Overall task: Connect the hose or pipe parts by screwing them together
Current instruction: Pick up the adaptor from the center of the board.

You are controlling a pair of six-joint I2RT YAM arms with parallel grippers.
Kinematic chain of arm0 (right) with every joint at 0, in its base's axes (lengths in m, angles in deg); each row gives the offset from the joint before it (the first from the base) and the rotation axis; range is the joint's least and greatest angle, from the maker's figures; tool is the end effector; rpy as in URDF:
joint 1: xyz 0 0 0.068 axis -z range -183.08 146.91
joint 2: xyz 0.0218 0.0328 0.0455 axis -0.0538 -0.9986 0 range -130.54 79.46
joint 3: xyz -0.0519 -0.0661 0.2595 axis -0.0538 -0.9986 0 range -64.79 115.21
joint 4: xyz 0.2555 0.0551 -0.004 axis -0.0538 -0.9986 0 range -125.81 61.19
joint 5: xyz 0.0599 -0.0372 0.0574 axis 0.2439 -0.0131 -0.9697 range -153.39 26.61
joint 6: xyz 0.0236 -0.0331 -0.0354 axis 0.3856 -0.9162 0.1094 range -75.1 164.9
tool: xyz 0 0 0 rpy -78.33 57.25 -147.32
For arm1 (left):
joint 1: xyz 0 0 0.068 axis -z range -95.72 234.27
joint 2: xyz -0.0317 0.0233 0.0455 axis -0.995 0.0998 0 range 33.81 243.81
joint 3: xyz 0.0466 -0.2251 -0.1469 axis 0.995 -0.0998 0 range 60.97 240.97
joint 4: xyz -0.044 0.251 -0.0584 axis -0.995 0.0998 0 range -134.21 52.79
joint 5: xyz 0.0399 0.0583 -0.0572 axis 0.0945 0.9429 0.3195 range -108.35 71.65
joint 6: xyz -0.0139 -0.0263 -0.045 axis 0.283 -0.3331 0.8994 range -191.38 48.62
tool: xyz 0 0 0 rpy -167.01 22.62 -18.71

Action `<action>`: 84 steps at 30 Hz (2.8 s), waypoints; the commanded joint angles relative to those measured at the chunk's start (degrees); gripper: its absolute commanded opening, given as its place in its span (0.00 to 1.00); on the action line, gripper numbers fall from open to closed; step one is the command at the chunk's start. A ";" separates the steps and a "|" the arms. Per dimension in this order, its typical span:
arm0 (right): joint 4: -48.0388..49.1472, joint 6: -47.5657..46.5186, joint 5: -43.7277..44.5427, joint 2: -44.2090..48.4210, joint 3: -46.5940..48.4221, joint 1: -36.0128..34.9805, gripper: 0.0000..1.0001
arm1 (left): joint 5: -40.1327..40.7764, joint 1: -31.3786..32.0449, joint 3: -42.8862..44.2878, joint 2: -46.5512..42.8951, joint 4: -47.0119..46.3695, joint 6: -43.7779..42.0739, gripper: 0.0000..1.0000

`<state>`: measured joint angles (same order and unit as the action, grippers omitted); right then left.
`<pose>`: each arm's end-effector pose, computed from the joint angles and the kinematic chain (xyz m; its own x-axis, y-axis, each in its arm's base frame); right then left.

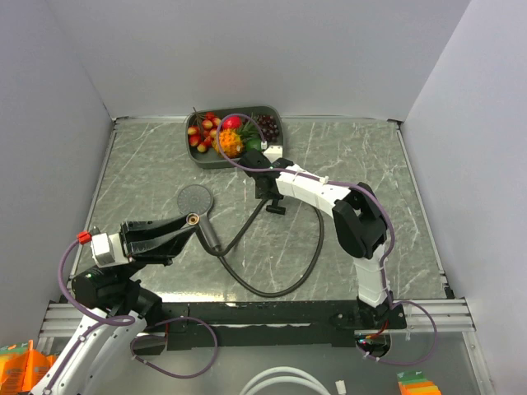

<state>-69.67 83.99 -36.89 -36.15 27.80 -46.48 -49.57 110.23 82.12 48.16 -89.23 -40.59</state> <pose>0.3231 0.2836 0.2160 -0.8040 0.0163 -0.5944 0.0450 0.9984 -0.0334 0.0503 -0.0451 0.3497 0.2682 -0.6173 -0.7396 0.9308 0.3640 0.0337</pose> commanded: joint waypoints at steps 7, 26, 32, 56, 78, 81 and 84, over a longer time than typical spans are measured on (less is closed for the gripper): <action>-1.07 -1.91 1.97 -4.62 3.48 0.86 0.43 | -0.16 -0.38 1.35 -0.73 -0.78 -0.55 0.01; 2.27 -4.02 2.68 -2.08 -7.59 -0.63 0.42 | -0.51 -0.82 1.35 -0.02 -1.04 0.24 0.01; 10.97 -14.12 -2.41 5.92 -17.08 -4.06 0.43 | -0.59 -0.91 1.27 -0.02 -1.65 0.33 0.01; -8.94 -3.97 -9.87 24.56 -17.19 -2.51 0.65 | -1.91 -1.70 2.67 -0.64 -0.69 0.42 0.01; 26.79 34.99 -50.84 28.43 -50.04 13.51 0.61 | -2.79 -1.79 2.85 -0.73 -2.45 1.29 0.01; 28.29 38.51 -50.32 26.76 -51.28 14.39 0.61 | -2.88 -1.79 2.94 -0.81 -2.53 1.21 0.01; 29.79 41.06 -50.50 25.44 -52.25 14.92 0.60 | -2.79 -1.79 2.76 -0.99 -2.45 1.38 0.01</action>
<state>-44.49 117.74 -85.85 -9.16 -23.30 -32.45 -51.76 108.83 82.60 48.14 -89.03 -40.26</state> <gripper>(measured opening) 0.604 0.250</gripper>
